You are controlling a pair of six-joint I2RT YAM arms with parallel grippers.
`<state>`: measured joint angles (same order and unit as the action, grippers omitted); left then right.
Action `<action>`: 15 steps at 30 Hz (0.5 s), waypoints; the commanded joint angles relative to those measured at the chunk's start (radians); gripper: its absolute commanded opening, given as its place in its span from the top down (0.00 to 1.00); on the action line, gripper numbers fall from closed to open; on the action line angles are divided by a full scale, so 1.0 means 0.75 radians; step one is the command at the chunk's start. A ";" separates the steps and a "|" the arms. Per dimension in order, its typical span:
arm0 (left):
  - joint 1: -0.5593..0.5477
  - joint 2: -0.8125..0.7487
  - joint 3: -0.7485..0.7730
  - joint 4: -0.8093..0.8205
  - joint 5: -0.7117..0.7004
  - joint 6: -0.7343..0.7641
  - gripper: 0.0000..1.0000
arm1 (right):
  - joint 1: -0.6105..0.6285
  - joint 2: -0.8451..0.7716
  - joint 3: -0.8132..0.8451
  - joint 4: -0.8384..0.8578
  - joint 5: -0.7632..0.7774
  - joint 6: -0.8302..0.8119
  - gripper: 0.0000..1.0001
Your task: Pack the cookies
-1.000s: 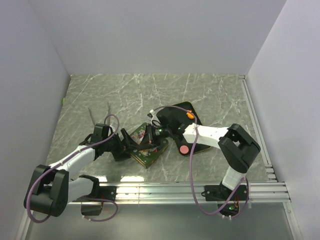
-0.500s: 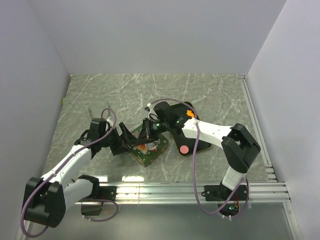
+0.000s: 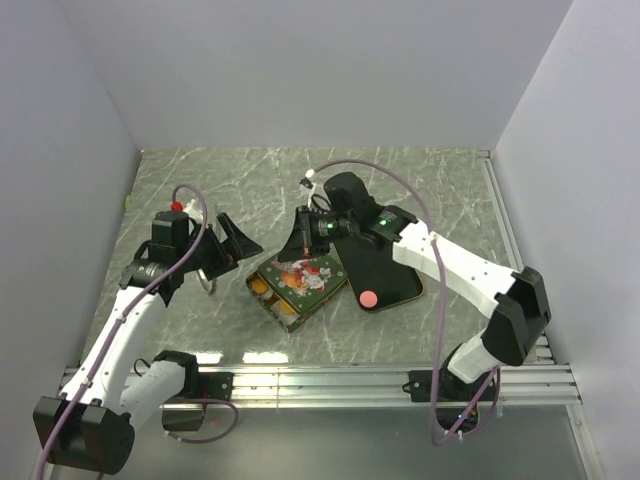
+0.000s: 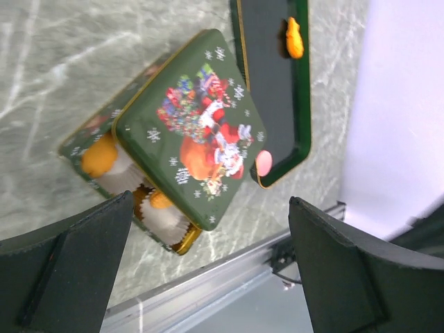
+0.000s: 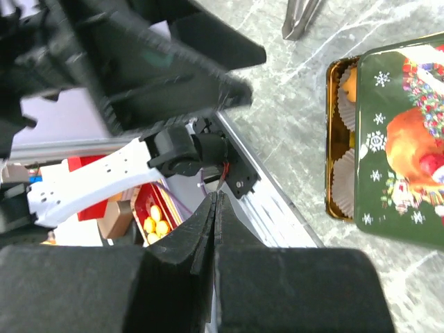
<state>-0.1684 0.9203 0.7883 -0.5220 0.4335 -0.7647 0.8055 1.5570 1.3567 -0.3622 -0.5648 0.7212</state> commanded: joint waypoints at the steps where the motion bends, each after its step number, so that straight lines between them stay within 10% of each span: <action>1: 0.012 -0.039 0.057 -0.106 -0.087 0.054 0.01 | -0.017 -0.086 0.038 -0.096 0.049 -0.070 0.99; 5: 0.020 -0.053 -0.002 -0.095 -0.124 0.052 0.01 | -0.120 -0.100 -0.021 -0.137 0.154 -0.031 0.96; 10: 0.020 -0.069 -0.110 -0.073 -0.089 0.028 0.00 | -0.370 0.040 0.011 -0.204 0.119 -0.051 0.52; 15: 0.006 -0.110 -0.223 0.015 -0.007 -0.034 0.00 | -0.436 0.186 0.112 -0.315 0.158 -0.203 0.44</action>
<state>-0.1574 0.8608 0.6430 -0.5652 0.3851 -0.7597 0.4641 1.6577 1.3766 -0.5220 -0.4618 0.6514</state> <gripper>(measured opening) 0.995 0.559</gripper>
